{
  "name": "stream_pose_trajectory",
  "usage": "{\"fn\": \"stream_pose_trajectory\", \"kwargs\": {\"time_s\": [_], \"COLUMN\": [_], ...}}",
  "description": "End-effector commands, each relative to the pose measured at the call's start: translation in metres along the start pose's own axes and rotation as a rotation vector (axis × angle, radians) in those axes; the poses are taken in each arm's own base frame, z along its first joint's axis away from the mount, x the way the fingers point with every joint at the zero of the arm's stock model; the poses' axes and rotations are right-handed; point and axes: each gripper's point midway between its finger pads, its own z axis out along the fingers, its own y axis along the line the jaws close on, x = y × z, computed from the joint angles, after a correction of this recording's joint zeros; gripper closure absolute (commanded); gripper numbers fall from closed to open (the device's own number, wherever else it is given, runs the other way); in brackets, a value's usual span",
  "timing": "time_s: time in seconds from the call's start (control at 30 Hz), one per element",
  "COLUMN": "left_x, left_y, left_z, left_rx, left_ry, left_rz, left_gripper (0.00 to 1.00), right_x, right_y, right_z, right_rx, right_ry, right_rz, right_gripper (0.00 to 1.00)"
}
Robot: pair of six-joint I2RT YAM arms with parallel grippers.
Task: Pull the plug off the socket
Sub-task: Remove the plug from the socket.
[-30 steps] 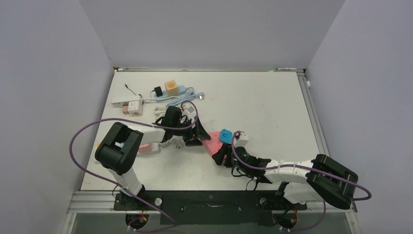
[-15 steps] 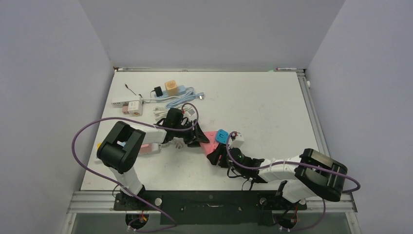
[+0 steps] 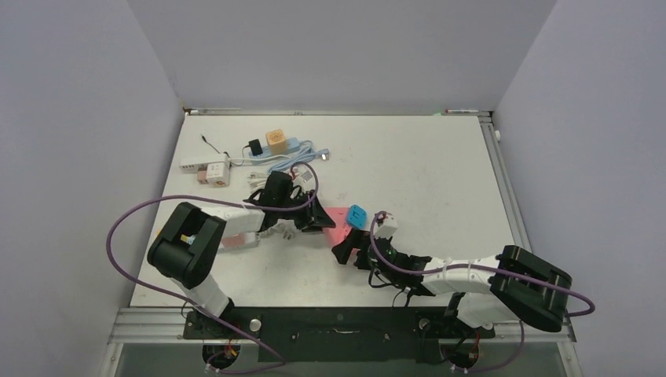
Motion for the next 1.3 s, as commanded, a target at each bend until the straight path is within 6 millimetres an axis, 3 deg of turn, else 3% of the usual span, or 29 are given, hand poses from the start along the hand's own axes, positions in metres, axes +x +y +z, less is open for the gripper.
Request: {"fn": "stream_pose_trajectory", "kwargs": {"time_s": [0.0,0.13,0.27,0.4,0.57,0.7,0.8,1.0,1.17,1.27], "left_x": [-0.032,-0.054,-0.068,-0.072,-0.062,-0.050,-0.044,-0.039,-0.031,-0.029], "left_y": [-0.052,-0.072,-0.083,-0.095,-0.127,-0.151,-0.162,-0.164,-0.168,-0.169], "left_z": [-0.033,-0.067,-0.094,-0.113,-0.130,-0.142,-0.148,-0.144,-0.141,-0.139], "left_rx": [0.119,0.189,0.172,0.154,0.282,0.393,0.445,0.457,0.470,0.475], "left_ry": [-0.155,-0.277,-0.370,-0.427,-0.440,-0.435,-0.428,-0.404,-0.379,-0.371], "left_rz": [0.161,0.206,0.279,0.365,0.459,0.507,0.538,0.550,0.566,0.572], "left_gripper": [1.00,1.00,1.00,1.00,1.00,1.00,1.00,1.00,1.00,1.00], "right_x": [-0.029,-0.054,-0.081,-0.104,-0.129,-0.130,-0.133,-0.124,-0.123,-0.126], "right_y": [0.004,0.006,0.030,0.057,0.068,0.064,0.077,0.108,0.119,0.122], "right_z": [-0.011,-0.023,-0.043,-0.062,-0.076,-0.067,-0.071,-0.070,-0.068,-0.066], "right_rx": [0.012,-0.062,-0.276,-0.436,-0.602,-0.599,-0.655,-0.696,-0.718,-0.723], "right_ry": [-0.079,-0.111,-0.107,-0.123,-0.173,-0.175,-0.189,-0.165,-0.172,-0.188], "right_rz": [-0.010,-0.008,-0.024,-0.059,0.018,0.024,0.010,-0.108,-0.107,-0.096], "right_gripper": [0.04,0.10,0.10,0.10,0.10,0.09,0.07,0.05,0.01,0.05]}}
